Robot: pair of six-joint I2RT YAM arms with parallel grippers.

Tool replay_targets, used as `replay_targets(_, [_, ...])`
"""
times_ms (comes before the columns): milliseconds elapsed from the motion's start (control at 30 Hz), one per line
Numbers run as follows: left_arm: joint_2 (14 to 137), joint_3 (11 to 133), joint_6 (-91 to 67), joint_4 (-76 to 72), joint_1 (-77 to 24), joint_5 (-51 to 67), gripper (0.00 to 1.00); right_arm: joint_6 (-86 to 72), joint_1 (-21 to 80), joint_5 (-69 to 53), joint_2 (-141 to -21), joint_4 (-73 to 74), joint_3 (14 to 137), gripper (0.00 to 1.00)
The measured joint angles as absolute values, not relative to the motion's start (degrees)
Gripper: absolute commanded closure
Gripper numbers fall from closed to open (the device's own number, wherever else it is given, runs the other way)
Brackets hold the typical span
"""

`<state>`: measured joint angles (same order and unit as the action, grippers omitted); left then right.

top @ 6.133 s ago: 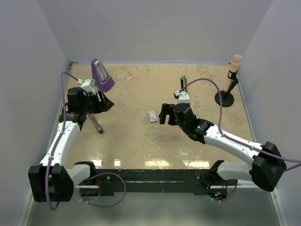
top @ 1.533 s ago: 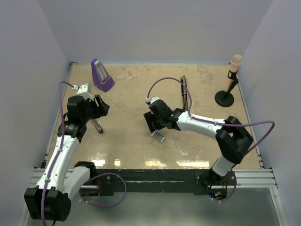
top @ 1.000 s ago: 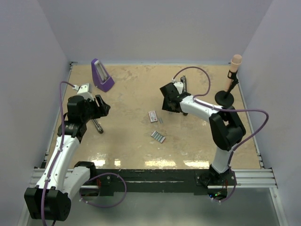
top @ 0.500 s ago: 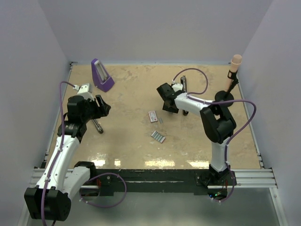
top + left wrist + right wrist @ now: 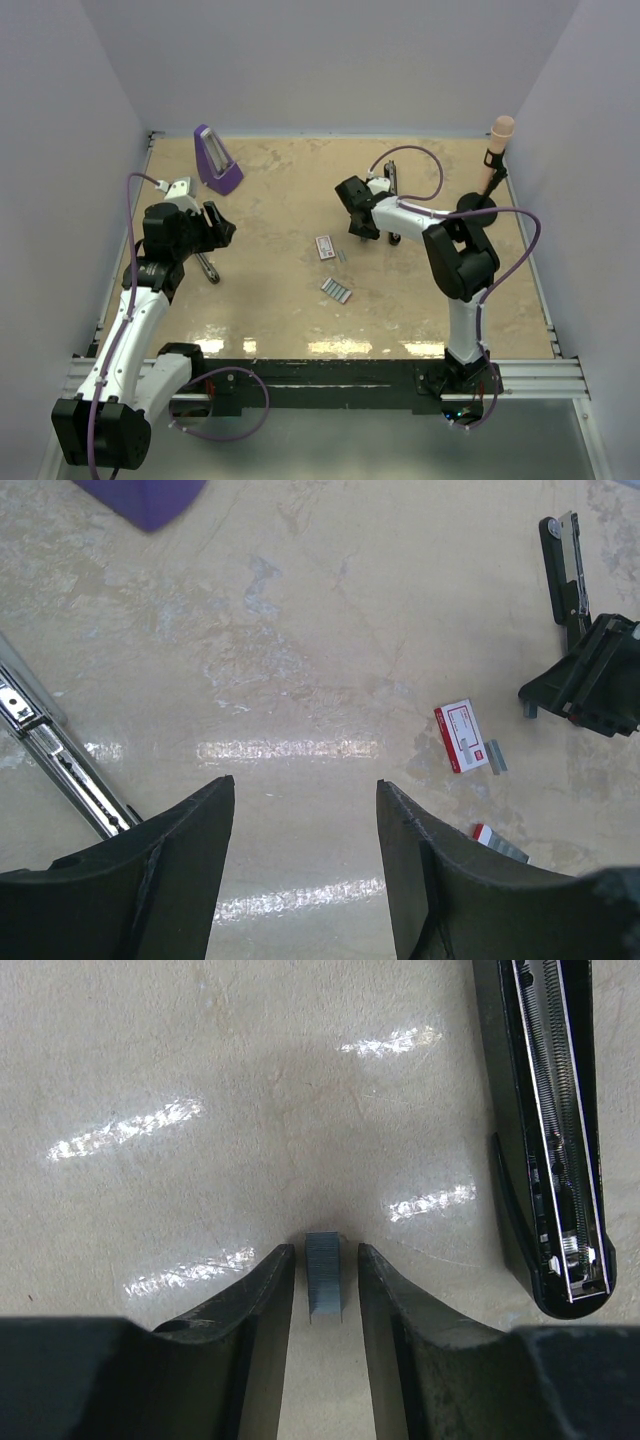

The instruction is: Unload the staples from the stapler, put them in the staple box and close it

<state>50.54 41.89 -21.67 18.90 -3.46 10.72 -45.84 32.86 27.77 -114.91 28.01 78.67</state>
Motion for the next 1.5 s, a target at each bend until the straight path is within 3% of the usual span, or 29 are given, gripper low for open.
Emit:
replay_targets(367, [50.54,41.89,-21.67,18.90,-3.46,11.03,0.37,-44.80,32.18,27.44,-115.02,26.92,78.63,0.70])
replay_targets(700, [50.54,41.89,-21.65,18.50,-3.46,12.16,0.37,-42.33,31.81,27.20,-114.50,23.27,76.97,0.81])
replay_targets(1067, [50.98,41.82,-21.63,15.84,-3.46,19.14,0.39,-39.33,31.75,23.14,-110.13,19.88,71.92,0.84])
replay_targets(1500, [53.47,32.88,-32.49,-1.45,-6.98,38.33,0.41,-36.03,31.75,1.91,-88.68,6.13,61.43,0.84])
